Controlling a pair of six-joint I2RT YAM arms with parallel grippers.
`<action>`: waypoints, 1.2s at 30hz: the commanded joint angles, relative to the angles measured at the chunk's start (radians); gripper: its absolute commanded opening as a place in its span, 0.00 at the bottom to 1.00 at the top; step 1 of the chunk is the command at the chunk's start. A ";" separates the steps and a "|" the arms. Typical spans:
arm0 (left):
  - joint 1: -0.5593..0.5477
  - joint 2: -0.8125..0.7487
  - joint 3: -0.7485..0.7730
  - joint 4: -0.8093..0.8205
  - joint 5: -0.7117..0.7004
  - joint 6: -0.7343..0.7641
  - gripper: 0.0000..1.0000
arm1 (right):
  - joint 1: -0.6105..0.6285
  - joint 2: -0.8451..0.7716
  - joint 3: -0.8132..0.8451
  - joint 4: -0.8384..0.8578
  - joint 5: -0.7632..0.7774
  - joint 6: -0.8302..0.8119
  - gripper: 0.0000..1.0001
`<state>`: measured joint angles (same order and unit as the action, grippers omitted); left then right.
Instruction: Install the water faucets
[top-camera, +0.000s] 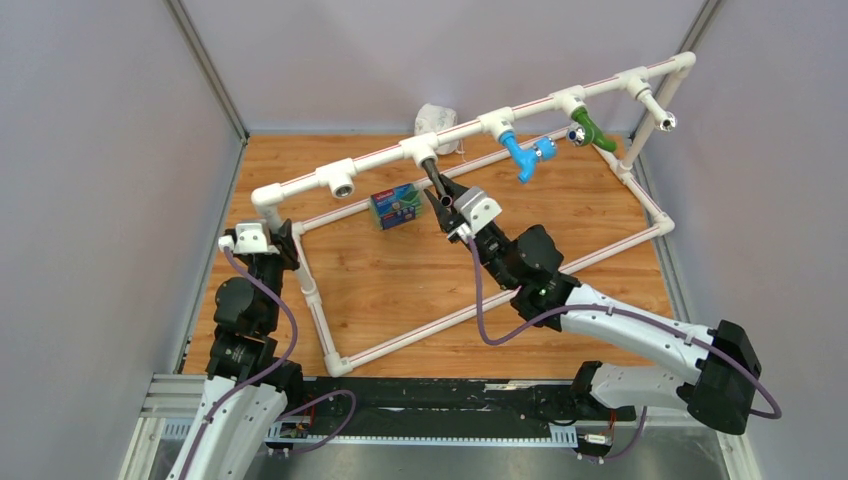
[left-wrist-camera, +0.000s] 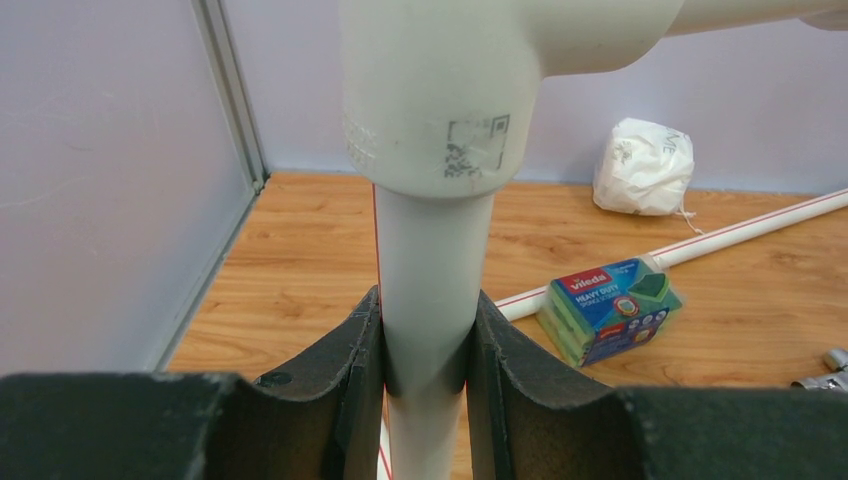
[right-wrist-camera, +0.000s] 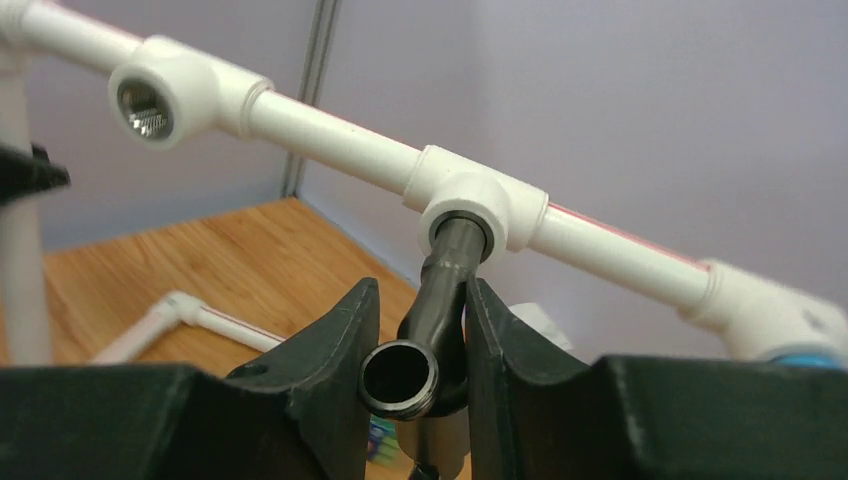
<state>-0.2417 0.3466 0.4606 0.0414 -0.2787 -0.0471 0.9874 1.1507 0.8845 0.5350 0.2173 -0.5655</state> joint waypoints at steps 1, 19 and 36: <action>0.005 -0.014 0.015 0.058 -0.017 -0.016 0.00 | -0.020 -0.009 -0.042 0.383 0.250 0.652 0.04; 0.005 -0.012 0.015 0.057 -0.019 -0.014 0.00 | -0.082 -0.026 -0.119 0.523 0.340 0.959 0.61; 0.007 -0.004 0.013 0.058 -0.016 -0.014 0.00 | -0.069 -0.264 0.096 -0.464 -0.429 -0.778 1.00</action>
<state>-0.2447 0.3431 0.4606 0.0372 -0.2676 -0.0486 0.9104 0.9245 0.9524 0.3969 -0.0486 -0.8314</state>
